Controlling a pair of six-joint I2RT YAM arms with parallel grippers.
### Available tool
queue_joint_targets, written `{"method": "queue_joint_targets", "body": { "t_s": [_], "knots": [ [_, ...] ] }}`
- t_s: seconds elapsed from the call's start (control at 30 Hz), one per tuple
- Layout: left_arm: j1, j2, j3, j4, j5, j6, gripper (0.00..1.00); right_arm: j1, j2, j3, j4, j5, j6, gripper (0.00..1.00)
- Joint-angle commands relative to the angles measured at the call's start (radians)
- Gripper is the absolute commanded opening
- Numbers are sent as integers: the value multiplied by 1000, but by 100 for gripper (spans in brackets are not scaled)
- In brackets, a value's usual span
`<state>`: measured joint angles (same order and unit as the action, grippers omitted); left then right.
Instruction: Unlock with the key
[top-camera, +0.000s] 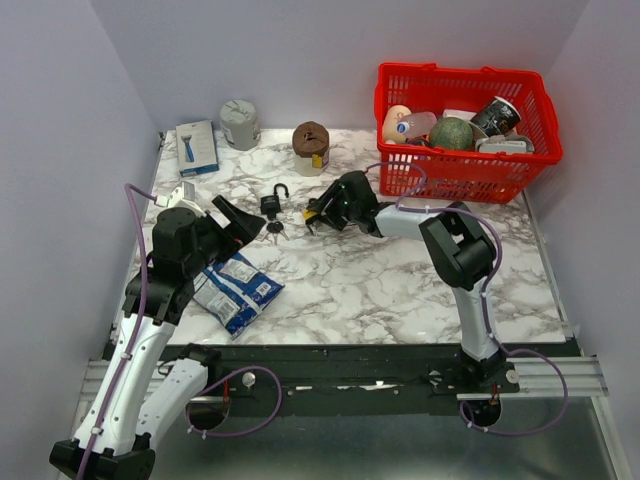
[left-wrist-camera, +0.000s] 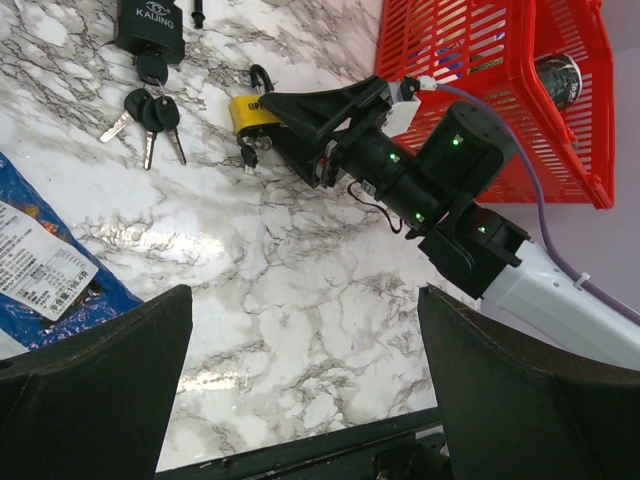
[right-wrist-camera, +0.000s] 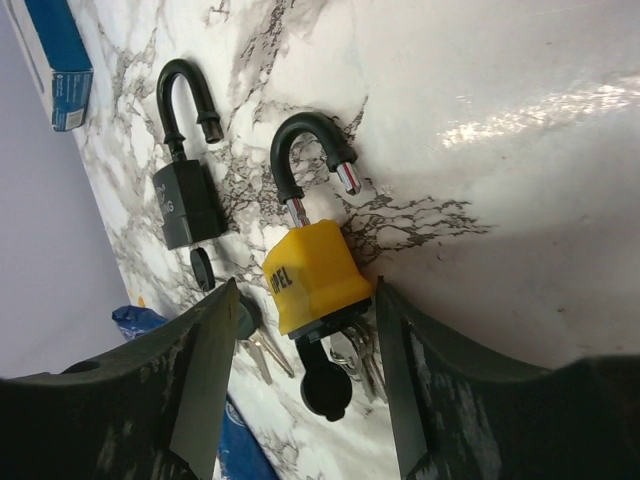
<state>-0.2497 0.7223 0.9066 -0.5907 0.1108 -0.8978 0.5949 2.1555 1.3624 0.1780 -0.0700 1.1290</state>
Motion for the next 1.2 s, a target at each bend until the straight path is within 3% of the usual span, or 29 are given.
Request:
{"method": "queue_joint_targets", "body": {
  "t_s": [0.0, 0.3, 0.67, 0.97, 1.17],
  "knots": [
    [9, -17, 11, -23, -25, 19, 99, -10, -75, -46, -43, 67, -89, 66],
    [9, -43, 14, -44, -91, 37, 99, -10, -242, -140, -106, 108, -288, 67],
    [9, -58, 69, -84, -260, 57, 99, -23, -715, -373, -259, 191, -524, 68],
    [9, -9, 173, -120, -332, 95, 99, -23, -1083, -295, -573, 203, -698, 68],
    [9, -14, 173, -89, -309, 111, 99, -23, -1233, -313, -600, 271, -663, 69]
  ]
}}
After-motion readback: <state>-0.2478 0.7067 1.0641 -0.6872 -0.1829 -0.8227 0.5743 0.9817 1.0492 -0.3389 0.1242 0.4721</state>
